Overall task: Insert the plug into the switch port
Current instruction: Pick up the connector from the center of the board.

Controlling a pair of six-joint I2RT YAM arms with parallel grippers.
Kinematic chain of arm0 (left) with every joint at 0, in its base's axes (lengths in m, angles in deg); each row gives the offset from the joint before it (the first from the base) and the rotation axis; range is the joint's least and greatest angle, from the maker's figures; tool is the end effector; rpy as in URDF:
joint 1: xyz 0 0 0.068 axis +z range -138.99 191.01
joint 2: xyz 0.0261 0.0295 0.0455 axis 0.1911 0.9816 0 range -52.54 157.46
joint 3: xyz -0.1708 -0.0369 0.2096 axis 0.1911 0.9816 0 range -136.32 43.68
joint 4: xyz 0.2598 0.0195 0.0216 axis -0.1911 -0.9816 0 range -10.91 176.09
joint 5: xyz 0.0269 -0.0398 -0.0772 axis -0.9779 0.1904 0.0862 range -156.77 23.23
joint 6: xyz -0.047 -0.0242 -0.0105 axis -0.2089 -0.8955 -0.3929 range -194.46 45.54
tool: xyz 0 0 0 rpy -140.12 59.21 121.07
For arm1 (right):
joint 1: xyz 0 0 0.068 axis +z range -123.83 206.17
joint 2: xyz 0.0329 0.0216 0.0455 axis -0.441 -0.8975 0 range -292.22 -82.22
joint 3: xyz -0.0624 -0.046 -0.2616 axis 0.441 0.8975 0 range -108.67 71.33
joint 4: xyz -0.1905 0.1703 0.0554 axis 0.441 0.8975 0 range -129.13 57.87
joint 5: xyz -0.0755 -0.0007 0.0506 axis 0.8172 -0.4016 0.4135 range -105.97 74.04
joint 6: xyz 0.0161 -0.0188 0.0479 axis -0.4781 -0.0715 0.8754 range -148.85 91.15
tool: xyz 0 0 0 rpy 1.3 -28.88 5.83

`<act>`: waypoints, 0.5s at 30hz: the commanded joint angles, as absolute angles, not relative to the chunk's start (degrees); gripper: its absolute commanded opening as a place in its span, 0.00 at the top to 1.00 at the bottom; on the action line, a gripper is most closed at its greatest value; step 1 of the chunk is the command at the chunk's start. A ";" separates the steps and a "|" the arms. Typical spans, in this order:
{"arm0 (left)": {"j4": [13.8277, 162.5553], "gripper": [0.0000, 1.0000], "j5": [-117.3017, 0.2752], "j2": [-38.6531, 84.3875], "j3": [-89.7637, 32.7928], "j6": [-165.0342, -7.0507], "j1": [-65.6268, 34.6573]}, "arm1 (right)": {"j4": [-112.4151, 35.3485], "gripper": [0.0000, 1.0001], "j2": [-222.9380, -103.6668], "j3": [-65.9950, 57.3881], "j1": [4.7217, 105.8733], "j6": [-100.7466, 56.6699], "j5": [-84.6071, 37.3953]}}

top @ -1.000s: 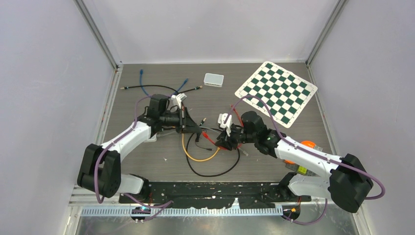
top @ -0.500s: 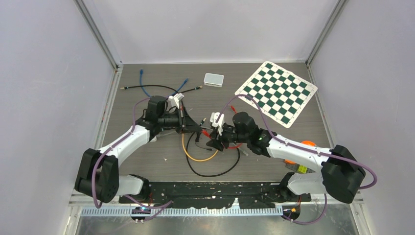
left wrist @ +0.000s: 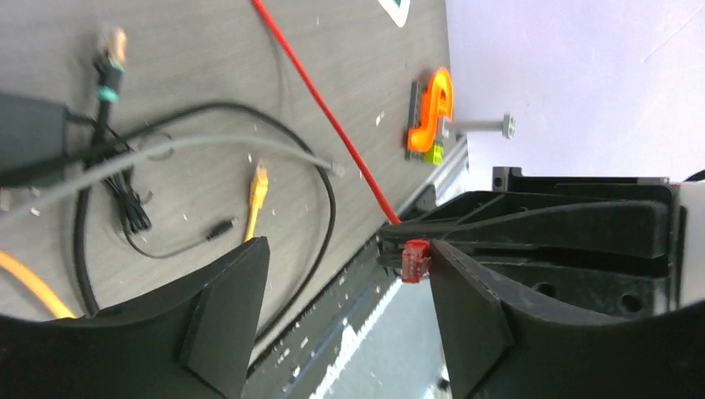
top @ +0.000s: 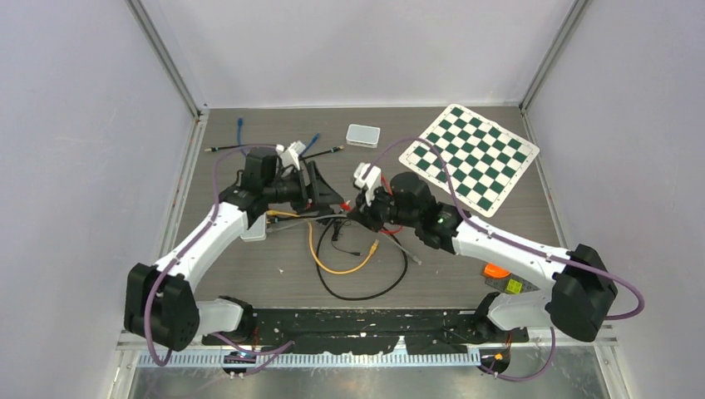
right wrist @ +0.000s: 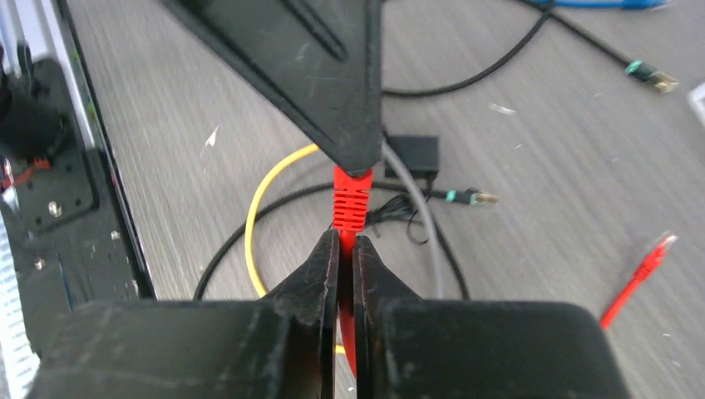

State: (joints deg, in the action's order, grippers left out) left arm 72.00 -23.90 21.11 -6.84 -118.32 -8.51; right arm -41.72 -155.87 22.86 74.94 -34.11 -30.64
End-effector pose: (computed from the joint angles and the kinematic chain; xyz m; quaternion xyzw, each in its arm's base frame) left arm 0.2504 -0.1146 0.2654 -0.0169 0.8493 -0.4960 0.1802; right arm 0.1863 0.2263 0.2753 -0.4379 0.7029 0.3027 0.4718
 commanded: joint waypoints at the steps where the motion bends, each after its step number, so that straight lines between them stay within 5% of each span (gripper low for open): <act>1: 64.37 0.24 -34.71 16.77 -11.64 -112.20 -7.81 | -37.51 0.95 -155.76 12.25 71.53 -32.22 -24.59; 6: 63.94 0.08 -37.05 16.23 -12.19 -111.33 -5.94 | -32.05 0.95 -160.15 0.05 64.82 -38.14 -26.43; 15: 61.42 0.06 -33.85 15.58 -10.48 -107.70 -0.24 | -26.64 0.95 -171.65 -15.35 58.29 -58.84 -35.40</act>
State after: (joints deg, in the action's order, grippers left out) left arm 63.11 -34.28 16.82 -11.67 -110.89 -2.33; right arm -29.46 -167.39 -8.11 58.86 -47.35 -30.45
